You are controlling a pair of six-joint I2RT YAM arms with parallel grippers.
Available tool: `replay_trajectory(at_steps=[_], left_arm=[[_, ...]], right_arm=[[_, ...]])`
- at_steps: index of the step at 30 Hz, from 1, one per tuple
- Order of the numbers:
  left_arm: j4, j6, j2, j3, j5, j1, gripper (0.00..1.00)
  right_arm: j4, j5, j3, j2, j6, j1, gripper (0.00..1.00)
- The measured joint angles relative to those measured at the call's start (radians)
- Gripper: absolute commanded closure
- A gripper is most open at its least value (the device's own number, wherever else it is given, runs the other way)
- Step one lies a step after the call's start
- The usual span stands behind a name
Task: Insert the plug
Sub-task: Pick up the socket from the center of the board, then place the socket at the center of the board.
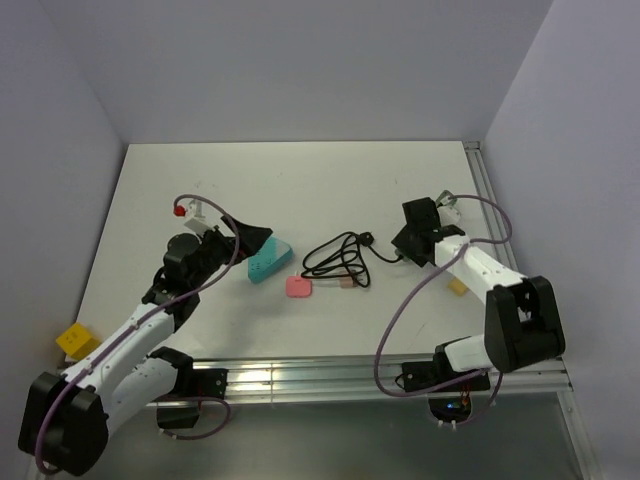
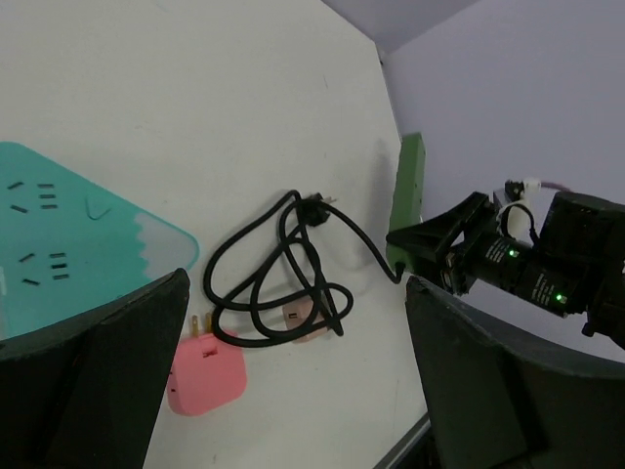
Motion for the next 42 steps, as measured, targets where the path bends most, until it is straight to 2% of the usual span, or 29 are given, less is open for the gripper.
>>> replay_trajectory(at_steps=[6,9,13,19,27,35,42], left_arm=[[0.095,0.005,0.113,0.013,0.102,-0.033,0.01],[0.138,0.014,0.130,0.014,0.150,-0.045,0.01],[0.192,0.021,0.160,0.030,0.204,-0.076,0.01],[0.272,0.016,0.251,0.061,0.303,-0.104,0.01],[0.318,0.012,0.284,0.071,0.360,-0.104,0.00],[0.462,0.005,0.287,0.048,0.385,-0.104,0.00],[0.581,-0.019,0.351,0.035,0.406,-0.104,0.00]], right_arm=[[0.188,-0.196,-0.132,-0.187,-0.113,0.011,1.00],[0.332,-0.345,-0.205,-0.255,-0.153,0.011,1.00],[0.514,-0.560,-0.255,-0.245,-0.179,0.012,1.00],[0.834,-0.885,-0.307,-0.123,-0.170,0.022,1.00],[1.012,-1.035,-0.331,-0.126,-0.206,0.154,1.00],[1.238,-1.168,-0.329,-0.044,-0.114,0.231,1.00],[1.335,-1.223,-0.322,0.002,-0.039,0.291,1.00]])
